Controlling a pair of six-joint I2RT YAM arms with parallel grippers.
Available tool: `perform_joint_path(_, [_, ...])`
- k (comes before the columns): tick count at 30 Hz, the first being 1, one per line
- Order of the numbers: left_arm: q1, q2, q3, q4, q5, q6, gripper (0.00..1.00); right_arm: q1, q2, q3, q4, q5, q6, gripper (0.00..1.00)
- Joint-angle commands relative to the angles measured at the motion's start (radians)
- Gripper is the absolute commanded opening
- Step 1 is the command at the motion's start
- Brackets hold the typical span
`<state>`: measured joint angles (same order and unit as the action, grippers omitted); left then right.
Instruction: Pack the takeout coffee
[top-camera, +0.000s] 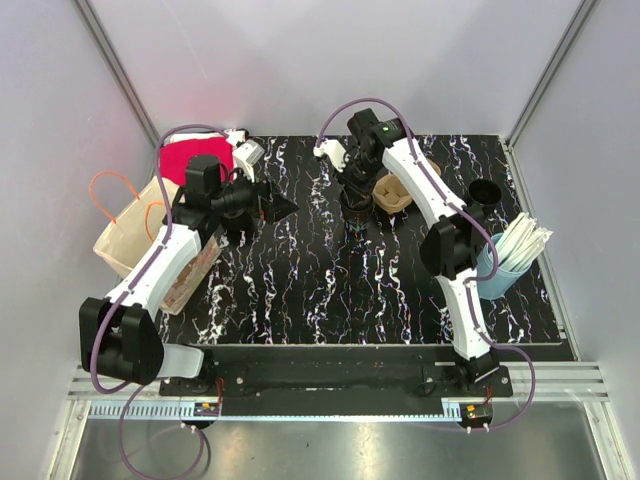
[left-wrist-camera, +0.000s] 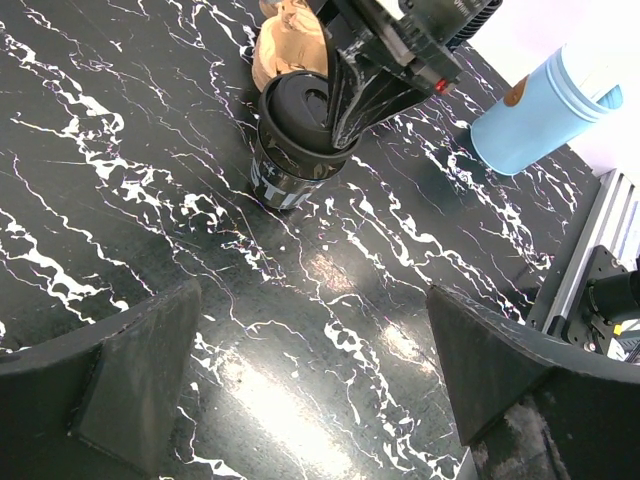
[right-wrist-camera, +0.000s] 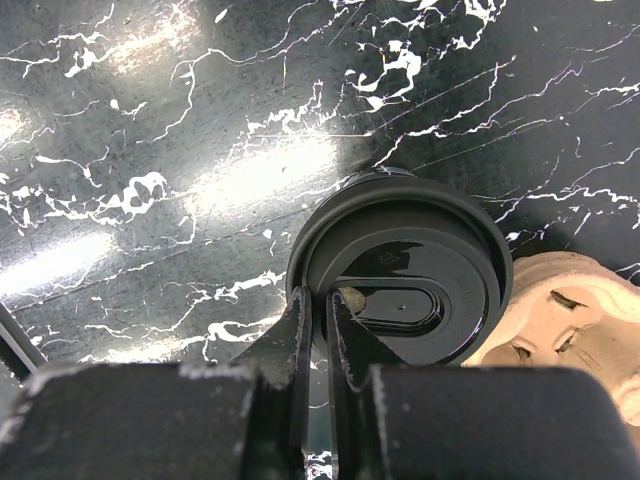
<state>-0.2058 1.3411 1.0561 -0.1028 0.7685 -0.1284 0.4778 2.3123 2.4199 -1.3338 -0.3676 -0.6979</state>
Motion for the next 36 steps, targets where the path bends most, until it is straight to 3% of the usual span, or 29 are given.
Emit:
perform_joint_path(1, [0.000, -0.005, 0.016, 0.052, 0.022, -0.005, 0.99, 0.012, 0.010, 0.048, -0.084, 0.012, 0.018, 0.00])
perform_joint_path(36, [0.000, 0.032, 0.015, 0.066, 0.071, -0.037, 0.99, 0.053, 0.035, 0.019, -0.199, 0.104, -0.025, 0.00])
